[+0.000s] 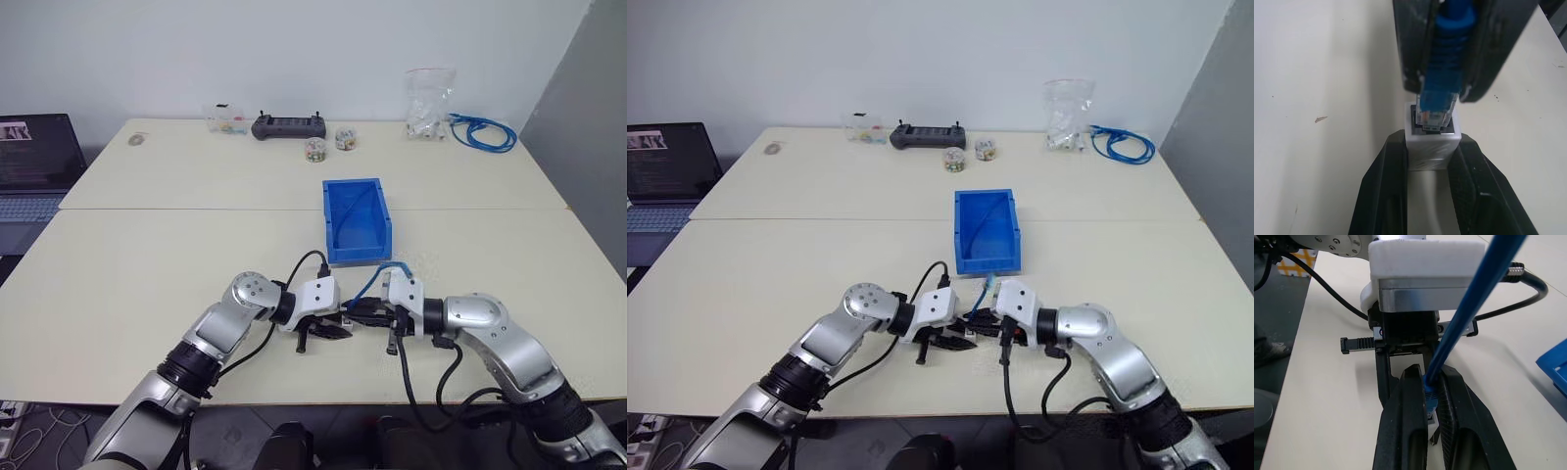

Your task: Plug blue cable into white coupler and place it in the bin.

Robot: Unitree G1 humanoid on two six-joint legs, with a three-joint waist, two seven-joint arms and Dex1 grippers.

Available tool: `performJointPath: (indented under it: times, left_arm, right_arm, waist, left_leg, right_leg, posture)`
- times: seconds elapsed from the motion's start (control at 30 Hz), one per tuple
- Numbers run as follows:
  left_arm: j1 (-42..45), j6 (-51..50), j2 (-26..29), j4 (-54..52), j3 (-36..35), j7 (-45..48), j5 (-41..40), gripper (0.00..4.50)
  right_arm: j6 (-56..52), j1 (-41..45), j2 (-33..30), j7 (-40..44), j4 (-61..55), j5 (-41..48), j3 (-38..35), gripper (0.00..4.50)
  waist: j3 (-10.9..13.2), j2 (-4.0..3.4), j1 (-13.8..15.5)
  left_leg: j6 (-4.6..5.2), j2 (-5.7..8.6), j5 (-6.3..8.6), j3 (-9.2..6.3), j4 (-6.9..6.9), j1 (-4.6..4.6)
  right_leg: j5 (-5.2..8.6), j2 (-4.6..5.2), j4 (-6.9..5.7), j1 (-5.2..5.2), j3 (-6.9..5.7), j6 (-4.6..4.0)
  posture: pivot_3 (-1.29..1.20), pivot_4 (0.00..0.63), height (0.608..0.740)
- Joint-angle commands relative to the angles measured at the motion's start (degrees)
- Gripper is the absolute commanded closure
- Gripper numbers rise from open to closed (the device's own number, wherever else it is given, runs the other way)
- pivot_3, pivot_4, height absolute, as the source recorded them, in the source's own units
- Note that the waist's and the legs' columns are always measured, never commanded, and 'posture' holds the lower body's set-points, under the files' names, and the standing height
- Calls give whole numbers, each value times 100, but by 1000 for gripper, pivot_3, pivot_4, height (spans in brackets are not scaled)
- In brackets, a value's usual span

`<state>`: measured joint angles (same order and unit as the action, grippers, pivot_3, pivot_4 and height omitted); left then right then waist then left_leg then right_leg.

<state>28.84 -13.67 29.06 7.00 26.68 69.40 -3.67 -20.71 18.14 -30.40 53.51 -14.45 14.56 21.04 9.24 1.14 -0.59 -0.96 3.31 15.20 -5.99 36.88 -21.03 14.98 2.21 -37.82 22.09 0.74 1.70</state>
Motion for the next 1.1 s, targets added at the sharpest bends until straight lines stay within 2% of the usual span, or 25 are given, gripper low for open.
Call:
performJointPath:
  times: [0.03,0.37,0.67,1.0,1.1]
  left_arm:
    - [-101,-75,30,36,155,65,157,3699]
    - [-153,-131,72,-47,113,31,147,3699]
    - [-170,-129,48,-55,115,28,162,3699]
    - [-213,-143,53,-87,85,-11,180,3699]
    - [-224,-154,70,-105,63,-16,189,3699]
  right_arm:
    - [-153,75,-92,389,346,-72,208,4465]
    - [-263,-40,-98,622,389,15,215,4465]
    - [-705,107,119,783,807,-199,771,4467]
    - [-676,135,53,890,1245,-542,1069,4472]
    - [-621,36,-135,971,1339,-606,1073,4473]
  waist:
    - [-1,-1,0]
    - [-1,-1,3]
    - [-33,0,-29]
    - [-125,-4,-104]
    - [-154,-8,-107]
  left_leg:
    - [0,0,0,1,0,0]
    - [-1,0,1,0,-1,2]
    - [-1,-2,1,1,-7,10]
    - [0,-6,3,-5,-20,31]
    - [1,-6,4,-5,-26,35]
  right_leg:
    - [0,0,0,0,2,0]
    - [0,1,2,-2,2,-1]
    - [1,-1,3,-5,4,-2]
    - [5,-2,15,-28,-3,-4]
    - [8,-2,19,-32,-3,-3]
  posture:
    - [0,150,740]
    - [0,150,740]
    - [0,150,740]
    - [0,150,740]
    - [0,150,740]
